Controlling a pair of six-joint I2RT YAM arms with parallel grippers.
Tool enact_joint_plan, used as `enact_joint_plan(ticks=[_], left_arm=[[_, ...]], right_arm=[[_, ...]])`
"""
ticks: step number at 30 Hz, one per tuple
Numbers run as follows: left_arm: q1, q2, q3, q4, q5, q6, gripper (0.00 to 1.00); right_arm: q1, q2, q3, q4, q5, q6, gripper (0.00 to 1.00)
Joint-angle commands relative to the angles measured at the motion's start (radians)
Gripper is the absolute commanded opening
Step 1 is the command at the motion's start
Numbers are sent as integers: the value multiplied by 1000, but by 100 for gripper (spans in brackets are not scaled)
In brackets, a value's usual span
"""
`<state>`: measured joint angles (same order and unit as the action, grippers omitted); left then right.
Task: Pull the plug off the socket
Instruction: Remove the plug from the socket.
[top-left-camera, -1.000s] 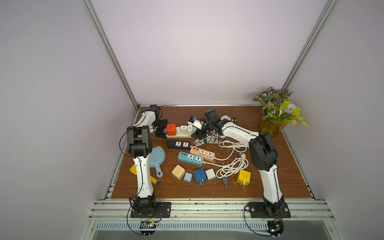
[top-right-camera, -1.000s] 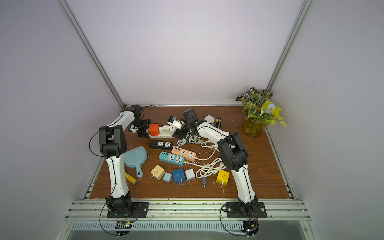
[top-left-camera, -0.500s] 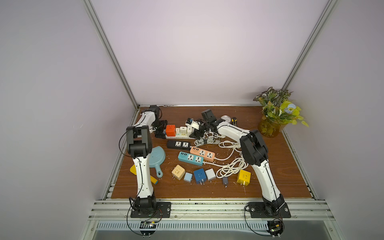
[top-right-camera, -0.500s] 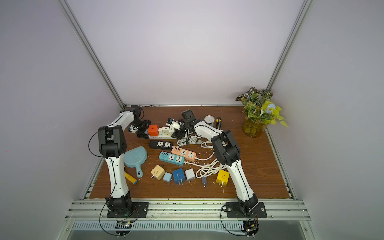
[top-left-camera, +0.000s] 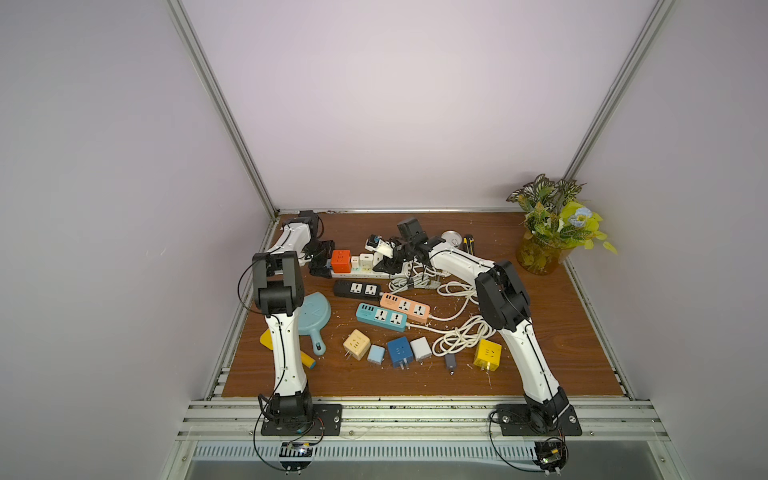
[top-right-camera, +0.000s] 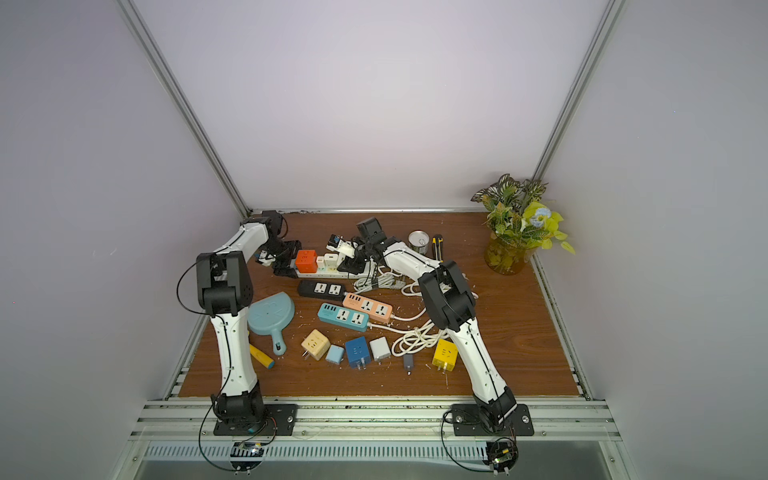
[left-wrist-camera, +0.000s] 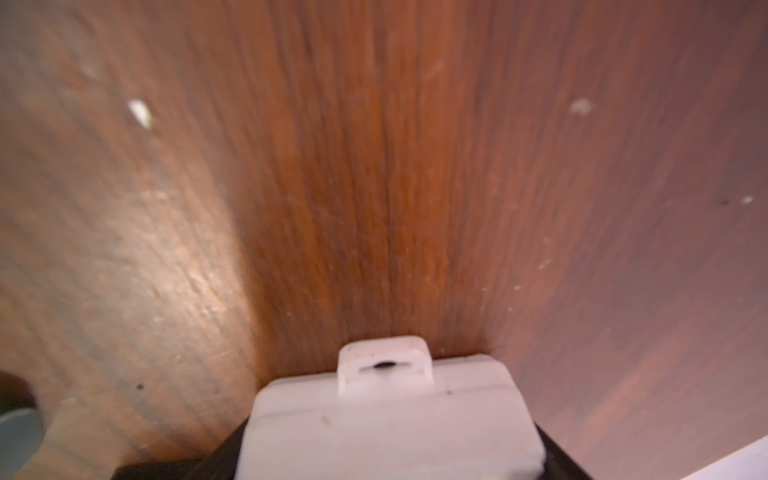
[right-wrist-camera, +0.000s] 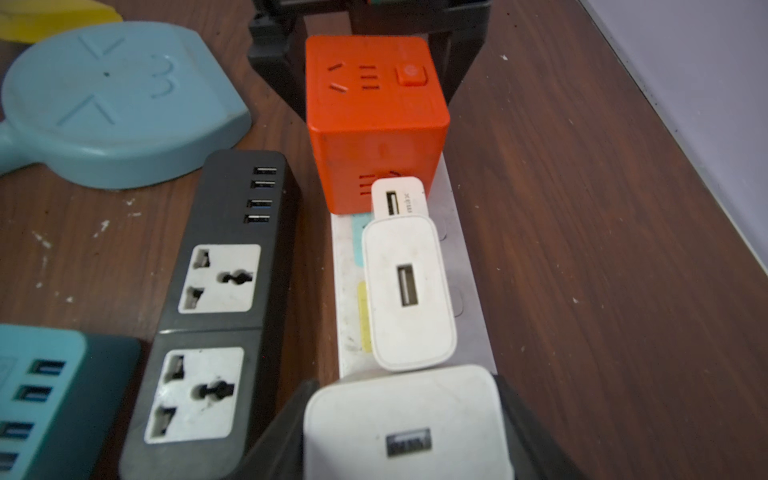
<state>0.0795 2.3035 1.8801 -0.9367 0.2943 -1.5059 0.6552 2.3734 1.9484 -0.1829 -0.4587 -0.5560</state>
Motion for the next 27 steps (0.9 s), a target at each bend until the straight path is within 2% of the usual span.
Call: enact_joint_plan(ticks=[1, 5, 11, 22, 27], left_arm=[[10, 62, -39, -109, -111, 76, 20], [6, 63, -32, -108, -122, 76, 19], [0, 71, -30, -108, -130, 76, 19], [-6, 81, -1, -108, -147, 75, 18], [-11, 86, 10, -108, -152, 74, 18]], right_arm=[[5, -9, 20, 8, 2, 19, 39], [13, -41, 24, -19, 9, 7, 29], [13, -99, 54, -43, -37, 60, 22], [-20, -218, 4, -40, -49, 150, 16], [-26, -265, -35, -36, -38, 143, 15]])
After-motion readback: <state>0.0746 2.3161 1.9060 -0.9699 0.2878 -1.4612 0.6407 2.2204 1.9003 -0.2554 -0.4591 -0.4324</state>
